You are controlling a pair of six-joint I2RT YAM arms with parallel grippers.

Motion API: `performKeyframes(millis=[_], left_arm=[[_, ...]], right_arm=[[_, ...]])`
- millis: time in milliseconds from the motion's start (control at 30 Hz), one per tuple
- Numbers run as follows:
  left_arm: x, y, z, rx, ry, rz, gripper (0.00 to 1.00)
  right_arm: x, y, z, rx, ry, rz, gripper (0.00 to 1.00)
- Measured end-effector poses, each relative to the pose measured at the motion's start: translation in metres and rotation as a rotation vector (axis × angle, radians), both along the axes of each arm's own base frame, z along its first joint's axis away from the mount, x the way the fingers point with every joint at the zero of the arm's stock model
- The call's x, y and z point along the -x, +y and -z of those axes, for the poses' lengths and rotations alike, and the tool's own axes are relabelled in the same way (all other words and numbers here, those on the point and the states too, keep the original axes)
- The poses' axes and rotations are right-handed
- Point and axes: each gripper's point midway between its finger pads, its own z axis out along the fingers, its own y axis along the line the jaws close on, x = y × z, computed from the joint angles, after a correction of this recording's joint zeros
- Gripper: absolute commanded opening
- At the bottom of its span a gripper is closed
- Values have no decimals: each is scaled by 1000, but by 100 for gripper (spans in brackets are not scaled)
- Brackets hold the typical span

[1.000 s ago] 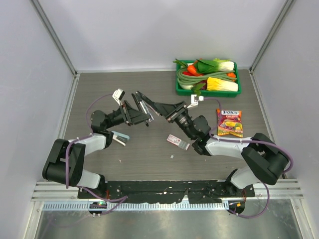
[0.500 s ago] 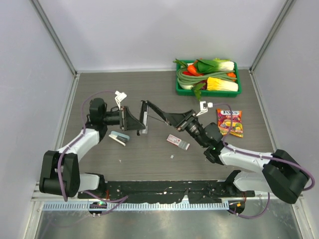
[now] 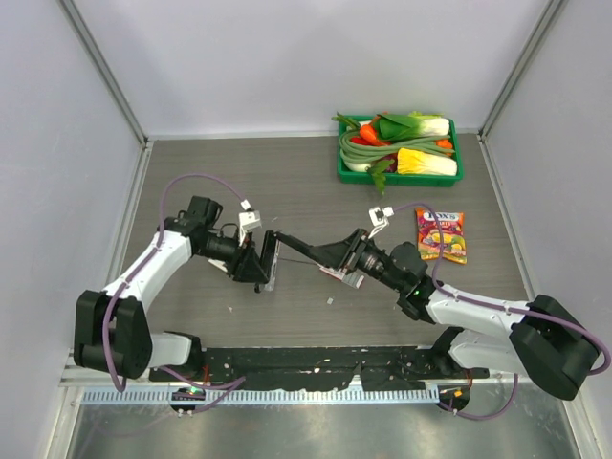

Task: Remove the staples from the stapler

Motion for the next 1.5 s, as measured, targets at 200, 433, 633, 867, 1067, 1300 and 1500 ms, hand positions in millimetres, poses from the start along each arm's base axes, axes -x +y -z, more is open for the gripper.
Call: performKeyframes(millis=[200,433,633,867,1067,1300,1500], left_arm=[[2,7,15,-111,-156,95,0],[-11,16,26,-205,-330,166,0],[-35,37,44,-353,-444,142,0],[-51,37,45,-402,-544,155,0],[-54,33,38,-393,-489,82,9],[-51,11,2,-255,-255,-120,22],[-45,-4,-32,-131,-107,-215,60]], right_arm=[[7,0,7,44,-21,-37,1],[8,-6,24,75,0,-22,1],[16,-5,28,110,-33,-66,1],[15,-5,29,165,-63,-73,1],[11,-6,24,164,-74,-56,1],[-25,16,-19,126,-134,1,1],[-52,41,-45,126,-173,3,1]])
